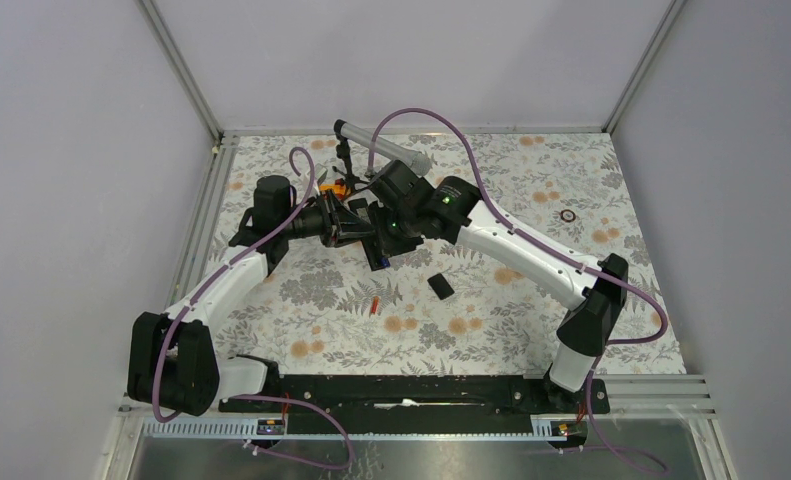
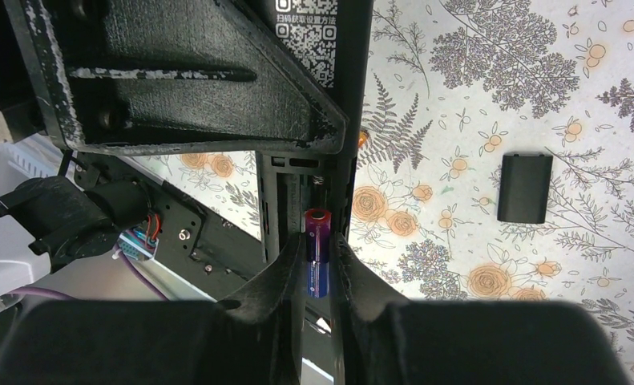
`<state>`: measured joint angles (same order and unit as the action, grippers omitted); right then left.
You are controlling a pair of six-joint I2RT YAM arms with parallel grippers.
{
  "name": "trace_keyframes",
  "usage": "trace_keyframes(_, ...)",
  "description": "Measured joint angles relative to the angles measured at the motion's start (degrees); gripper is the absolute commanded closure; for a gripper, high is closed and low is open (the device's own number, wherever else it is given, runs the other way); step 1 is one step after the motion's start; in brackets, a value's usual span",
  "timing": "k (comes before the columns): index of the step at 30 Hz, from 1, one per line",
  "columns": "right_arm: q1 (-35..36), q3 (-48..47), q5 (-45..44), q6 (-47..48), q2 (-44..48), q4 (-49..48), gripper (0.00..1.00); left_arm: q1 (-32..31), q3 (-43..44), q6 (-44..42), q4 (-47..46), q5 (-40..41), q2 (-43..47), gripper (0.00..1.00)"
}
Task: Load the batteries into the remote control
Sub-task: Load the battery into the remote control.
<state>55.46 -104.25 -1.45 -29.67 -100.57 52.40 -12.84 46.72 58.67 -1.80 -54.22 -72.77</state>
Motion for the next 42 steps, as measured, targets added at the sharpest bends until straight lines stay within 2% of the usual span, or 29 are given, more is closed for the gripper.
trace_keyframes(16, 0.0, 0.0, 0.0, 0.0, -0.3, -1.7, 0.74, 0.0, 0.0, 0.5, 0.2, 0.0, 0.0, 1.00)
trace_keyframes(36, 0.0, 0.0, -1.3, -0.1, -1.1, -1.6, 0.72, 0.0, 0.0, 0.4, 1.4, 0.7, 0.0, 1.00)
trace_keyframes(39, 0.0, -0.9, -2.1, -0.1, -1.9, -1.4, 0.69, 0.0, 0.0, 0.3, 1.8, 1.2, -0.1, 1.00)
trace_keyframes(42, -0.1, -2.0, -2.4, -0.3, -2.6, -1.0, 0.61, 0.1, 0.1, 0.4, 1.7, 1.4, -0.2, 1.00)
